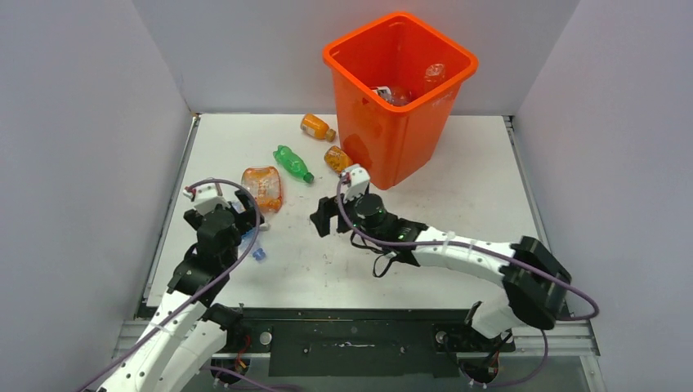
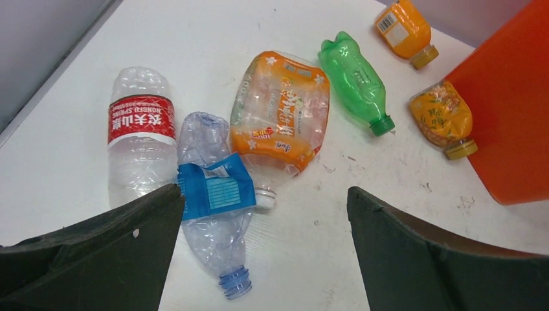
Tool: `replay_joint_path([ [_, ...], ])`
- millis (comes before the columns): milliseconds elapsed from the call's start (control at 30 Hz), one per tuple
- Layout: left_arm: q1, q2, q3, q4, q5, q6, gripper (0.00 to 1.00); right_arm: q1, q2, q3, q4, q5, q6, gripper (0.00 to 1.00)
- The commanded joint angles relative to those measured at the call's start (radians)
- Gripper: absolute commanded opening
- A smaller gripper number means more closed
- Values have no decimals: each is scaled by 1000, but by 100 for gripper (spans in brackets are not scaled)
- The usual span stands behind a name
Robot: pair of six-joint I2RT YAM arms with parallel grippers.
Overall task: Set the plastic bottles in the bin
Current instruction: Place the plastic bottle in the trash bin, then pick up the plastic bottle at the center of the board.
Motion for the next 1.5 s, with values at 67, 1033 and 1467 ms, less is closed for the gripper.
replay_joint_path([
  [67, 8, -125, 9, 35, -134, -34, 96, 76, 238, 16, 197, -249, 76, 95],
  [1033, 7, -261, -52, 116, -105, -31, 96, 260, 932, 660, 8, -23, -141, 88],
  [1467, 8, -277, -55, 119, -106, -28, 96, 273, 913, 606, 35, -32, -163, 16],
])
